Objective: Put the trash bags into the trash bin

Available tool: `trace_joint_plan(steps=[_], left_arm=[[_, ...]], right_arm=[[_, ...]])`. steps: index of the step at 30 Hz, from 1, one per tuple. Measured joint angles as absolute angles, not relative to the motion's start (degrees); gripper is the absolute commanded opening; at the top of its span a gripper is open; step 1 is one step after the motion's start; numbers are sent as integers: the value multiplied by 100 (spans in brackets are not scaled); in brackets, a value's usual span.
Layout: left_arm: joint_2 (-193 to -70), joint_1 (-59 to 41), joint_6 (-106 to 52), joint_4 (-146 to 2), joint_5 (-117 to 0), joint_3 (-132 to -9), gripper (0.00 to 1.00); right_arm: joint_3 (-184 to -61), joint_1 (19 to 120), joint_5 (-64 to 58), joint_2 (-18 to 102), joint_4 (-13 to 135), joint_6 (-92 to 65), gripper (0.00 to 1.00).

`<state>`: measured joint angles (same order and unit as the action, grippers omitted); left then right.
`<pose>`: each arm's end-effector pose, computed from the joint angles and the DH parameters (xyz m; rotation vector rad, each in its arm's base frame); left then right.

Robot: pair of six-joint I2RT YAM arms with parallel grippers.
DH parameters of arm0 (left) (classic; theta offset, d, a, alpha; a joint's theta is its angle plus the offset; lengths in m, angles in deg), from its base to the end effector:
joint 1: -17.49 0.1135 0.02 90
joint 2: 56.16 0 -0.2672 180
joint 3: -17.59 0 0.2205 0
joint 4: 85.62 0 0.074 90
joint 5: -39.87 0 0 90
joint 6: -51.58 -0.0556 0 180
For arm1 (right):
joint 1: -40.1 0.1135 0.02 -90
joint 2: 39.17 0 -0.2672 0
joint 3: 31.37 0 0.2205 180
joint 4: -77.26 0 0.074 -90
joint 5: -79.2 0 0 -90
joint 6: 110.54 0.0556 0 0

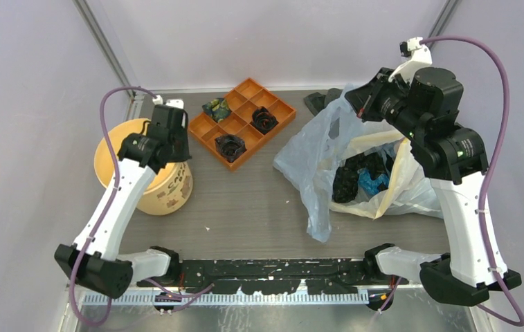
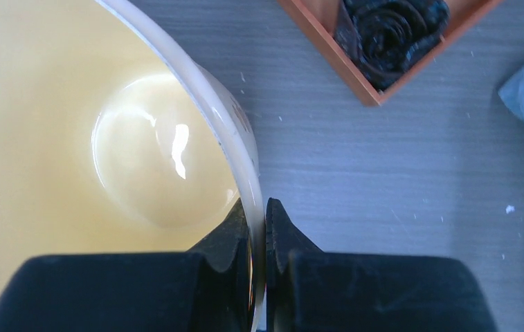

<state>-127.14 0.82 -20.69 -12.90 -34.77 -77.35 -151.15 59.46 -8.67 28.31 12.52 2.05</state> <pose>0.2136 -0.0486 0.3597 -0.1427 2.3781 0.0418 0.1682 0.0613 0.5069 0.0242 1.8223 0.5557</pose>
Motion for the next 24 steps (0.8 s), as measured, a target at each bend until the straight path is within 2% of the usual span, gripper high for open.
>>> trace_joint_plan(steps=[10,12,24], left_arm=[[-11761,-1751,-1334,-737,-2928,-7342,0],[-11615,-2436,-1041,-549,-2723,-7309,1],[-12142,-5410,-158,-127,-1774,-7643,1]], right_arm=[[-15609,5946,-1105,2859,1184,209,1],[-15760,5946,-1245,2859,1066,205,1],[-15978,5946,-1772,2873,732,78,1]])
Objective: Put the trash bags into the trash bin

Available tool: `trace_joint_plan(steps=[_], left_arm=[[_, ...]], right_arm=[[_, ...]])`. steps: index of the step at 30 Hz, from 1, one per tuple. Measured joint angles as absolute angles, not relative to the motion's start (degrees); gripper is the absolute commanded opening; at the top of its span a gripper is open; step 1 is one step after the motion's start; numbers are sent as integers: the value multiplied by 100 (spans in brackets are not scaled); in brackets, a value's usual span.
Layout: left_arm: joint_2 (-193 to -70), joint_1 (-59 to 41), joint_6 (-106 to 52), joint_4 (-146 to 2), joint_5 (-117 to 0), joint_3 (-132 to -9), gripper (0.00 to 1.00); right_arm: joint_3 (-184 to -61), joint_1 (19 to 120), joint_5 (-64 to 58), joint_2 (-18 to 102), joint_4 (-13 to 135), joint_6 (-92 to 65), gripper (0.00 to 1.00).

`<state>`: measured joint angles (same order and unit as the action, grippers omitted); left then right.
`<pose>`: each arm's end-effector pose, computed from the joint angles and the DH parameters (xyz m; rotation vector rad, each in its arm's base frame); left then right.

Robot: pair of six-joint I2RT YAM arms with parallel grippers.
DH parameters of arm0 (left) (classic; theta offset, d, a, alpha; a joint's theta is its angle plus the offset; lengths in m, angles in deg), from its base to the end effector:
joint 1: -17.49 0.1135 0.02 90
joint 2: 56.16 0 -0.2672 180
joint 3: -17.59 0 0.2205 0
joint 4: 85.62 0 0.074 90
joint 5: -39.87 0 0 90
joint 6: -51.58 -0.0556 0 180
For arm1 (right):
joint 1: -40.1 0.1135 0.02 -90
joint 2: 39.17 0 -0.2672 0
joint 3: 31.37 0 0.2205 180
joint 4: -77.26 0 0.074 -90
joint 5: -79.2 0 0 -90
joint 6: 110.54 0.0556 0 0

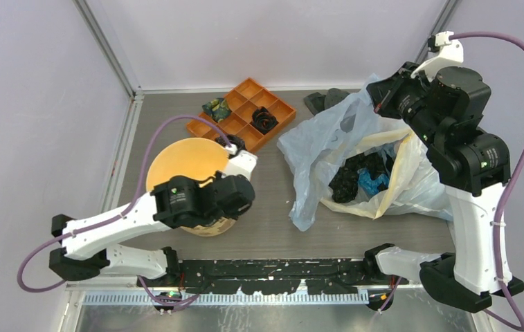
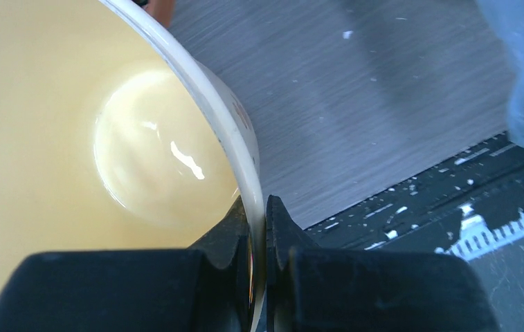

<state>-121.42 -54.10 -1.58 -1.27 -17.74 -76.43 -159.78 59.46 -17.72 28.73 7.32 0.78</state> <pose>0.0819 -0.1517 0.3625 0.4980 2.2961 -0.1904 0.1489 0.0452 0.5318 0.1196 1.7482 0.4164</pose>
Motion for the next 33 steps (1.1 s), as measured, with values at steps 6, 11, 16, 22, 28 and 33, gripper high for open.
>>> trace_joint_plan(steps=[6,11,16,22,28,33], left_arm=[[-12767,-6090,-150,-540,-1641,-7989,1],[-13158,-6160,-285,-1004,-1783,-8059,0],[-13486,-6182,-482,-1343,-2078,-8166,1],[-14083,-6243,-703,-1771,-2343,-8437,0],[-14314,-6261,-871,-1968,-2384,-8474,19],[-14424,-6263,-901,-2136,-2345,-8476,39]], right_arm=[[-16361,5948,-2331,2866,684,25,1],[-16590,5950,-2792,2746,837,-34,1],[-16686,5950,-3159,2556,1180,-93,1],[-16848,5950,-3371,2483,1394,-121,1],[-16940,5950,-3387,2457,1429,-121,1],[-16896,5950,-3330,2442,1433,-121,1]])
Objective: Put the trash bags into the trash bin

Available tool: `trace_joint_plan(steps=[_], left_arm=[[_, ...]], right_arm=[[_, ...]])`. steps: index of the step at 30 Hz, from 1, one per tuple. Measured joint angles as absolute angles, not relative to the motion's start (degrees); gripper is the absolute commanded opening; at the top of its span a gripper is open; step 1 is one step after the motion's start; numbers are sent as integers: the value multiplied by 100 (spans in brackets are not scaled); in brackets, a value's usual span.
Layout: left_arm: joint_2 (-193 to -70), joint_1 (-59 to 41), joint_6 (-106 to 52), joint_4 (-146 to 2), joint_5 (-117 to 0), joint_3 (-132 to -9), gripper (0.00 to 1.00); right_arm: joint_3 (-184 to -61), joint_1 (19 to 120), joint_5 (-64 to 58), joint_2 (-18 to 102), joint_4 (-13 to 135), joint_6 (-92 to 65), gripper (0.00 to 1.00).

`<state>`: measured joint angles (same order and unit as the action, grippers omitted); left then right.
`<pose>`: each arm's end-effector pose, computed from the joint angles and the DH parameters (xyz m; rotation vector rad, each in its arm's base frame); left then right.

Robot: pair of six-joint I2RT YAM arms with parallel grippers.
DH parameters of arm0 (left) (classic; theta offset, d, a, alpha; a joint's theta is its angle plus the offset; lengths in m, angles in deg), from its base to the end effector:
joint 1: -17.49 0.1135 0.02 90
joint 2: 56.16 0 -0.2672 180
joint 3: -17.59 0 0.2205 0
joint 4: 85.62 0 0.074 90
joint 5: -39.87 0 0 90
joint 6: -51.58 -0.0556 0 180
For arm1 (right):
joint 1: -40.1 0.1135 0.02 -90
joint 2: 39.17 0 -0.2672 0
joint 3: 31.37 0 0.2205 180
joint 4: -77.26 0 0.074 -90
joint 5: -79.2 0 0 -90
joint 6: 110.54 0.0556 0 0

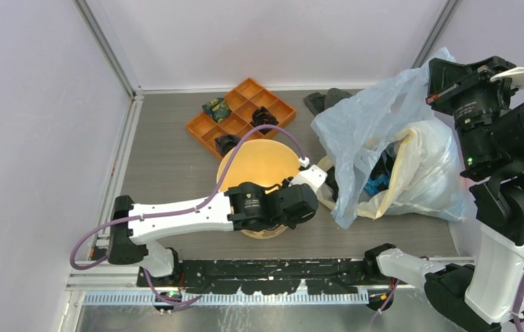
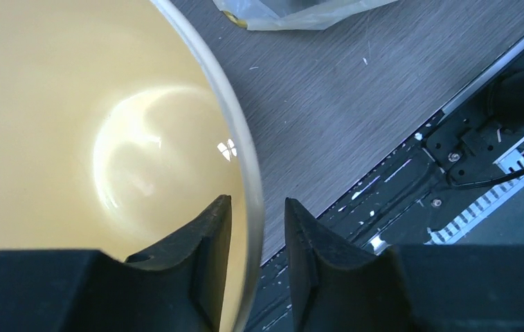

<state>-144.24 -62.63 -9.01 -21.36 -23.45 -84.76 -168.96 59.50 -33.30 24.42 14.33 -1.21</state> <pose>0.0768 -0.2955 0.3402 0.8219 2.2075 -0.3768 0.0872 0.0082 0.5888 0.3276 1.3597 0.2924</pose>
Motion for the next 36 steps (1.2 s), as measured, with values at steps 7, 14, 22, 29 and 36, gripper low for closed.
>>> trace_joint_plan(steps=[7,14,22,29,36], left_arm=[[-14421,-6265,-906,-2333,-2343,-8476,57],[-14264,-6265,-921,-2464,-2570,-8701,67],[-13416,-6263,-1061,-3058,-3267,-8756,74],[-12867,-6265,-1000,-4142,-4413,-8846,76],[-13398,-6265,-733,-4953,-5204,-8968,79]], right_arm=[[-16874,5950,-3194,2381,1567,-149,1],[-16894,5950,-3105,2341,1886,-246,1],[-16706,5950,-3103,2274,2649,-289,1],[-16973,5950,-3098,2562,3178,-294,1],[-17226,5950,-2998,2971,3381,-287,1]])
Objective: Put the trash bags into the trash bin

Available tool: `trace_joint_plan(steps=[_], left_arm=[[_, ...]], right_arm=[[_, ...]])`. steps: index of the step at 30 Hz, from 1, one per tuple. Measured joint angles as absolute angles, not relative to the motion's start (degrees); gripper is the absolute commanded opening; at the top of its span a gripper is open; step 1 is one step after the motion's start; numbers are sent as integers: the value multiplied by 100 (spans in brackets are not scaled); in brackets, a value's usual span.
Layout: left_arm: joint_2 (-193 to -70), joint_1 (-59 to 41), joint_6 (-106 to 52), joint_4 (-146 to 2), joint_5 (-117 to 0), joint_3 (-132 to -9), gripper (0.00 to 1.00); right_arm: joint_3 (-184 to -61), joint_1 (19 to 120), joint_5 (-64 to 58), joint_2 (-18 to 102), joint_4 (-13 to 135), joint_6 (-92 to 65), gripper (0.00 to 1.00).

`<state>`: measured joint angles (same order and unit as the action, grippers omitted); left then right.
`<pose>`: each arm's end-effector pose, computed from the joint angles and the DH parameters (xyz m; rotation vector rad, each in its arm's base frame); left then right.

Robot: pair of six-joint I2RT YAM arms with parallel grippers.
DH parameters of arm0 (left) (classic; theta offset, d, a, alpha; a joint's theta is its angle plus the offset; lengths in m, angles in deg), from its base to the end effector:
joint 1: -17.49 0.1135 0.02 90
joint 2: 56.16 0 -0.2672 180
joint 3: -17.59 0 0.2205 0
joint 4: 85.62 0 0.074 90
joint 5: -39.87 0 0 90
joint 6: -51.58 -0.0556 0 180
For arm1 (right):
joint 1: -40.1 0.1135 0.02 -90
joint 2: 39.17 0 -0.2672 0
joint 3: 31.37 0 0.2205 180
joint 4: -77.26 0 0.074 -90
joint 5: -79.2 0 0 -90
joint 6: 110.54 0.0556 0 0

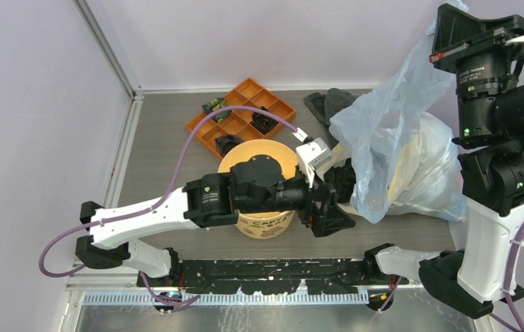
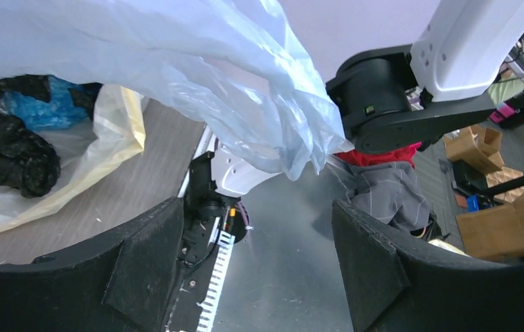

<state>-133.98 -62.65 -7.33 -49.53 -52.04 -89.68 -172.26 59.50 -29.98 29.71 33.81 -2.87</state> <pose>0.0469 -0.2805 0.4681 0.8230 1.7352 -1.4291 0.1032 0.0170 0.6330 0.2876 1.0729 0.4004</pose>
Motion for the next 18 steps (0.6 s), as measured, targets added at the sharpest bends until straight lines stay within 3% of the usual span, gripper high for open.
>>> trace_joint_plan(steps=[7,12,15,17,18], left_arm=[[-13763,-6269,-615,-5050,-5081,-9108,78],[-13807,-6265,-504,-5154,-4640,-9191,68],[-13989,-6232,-456,-5133,-4262,-9503,57],[-14048,-6184,-429,-5152,-4137,-9565,40],[-14063,-6151,-405,-5157,-4065,-9560,26]], right_arm=[[-17228,5950,-2871,3159,3453,-259,1],[-17062,5950,-2862,3148,3536,-228,1],[-17058,5950,-2862,3135,3543,-219,1],[-17058,5950,-2864,3115,3547,-222,1],[-17051,5950,-2864,3091,3551,-222,1]])
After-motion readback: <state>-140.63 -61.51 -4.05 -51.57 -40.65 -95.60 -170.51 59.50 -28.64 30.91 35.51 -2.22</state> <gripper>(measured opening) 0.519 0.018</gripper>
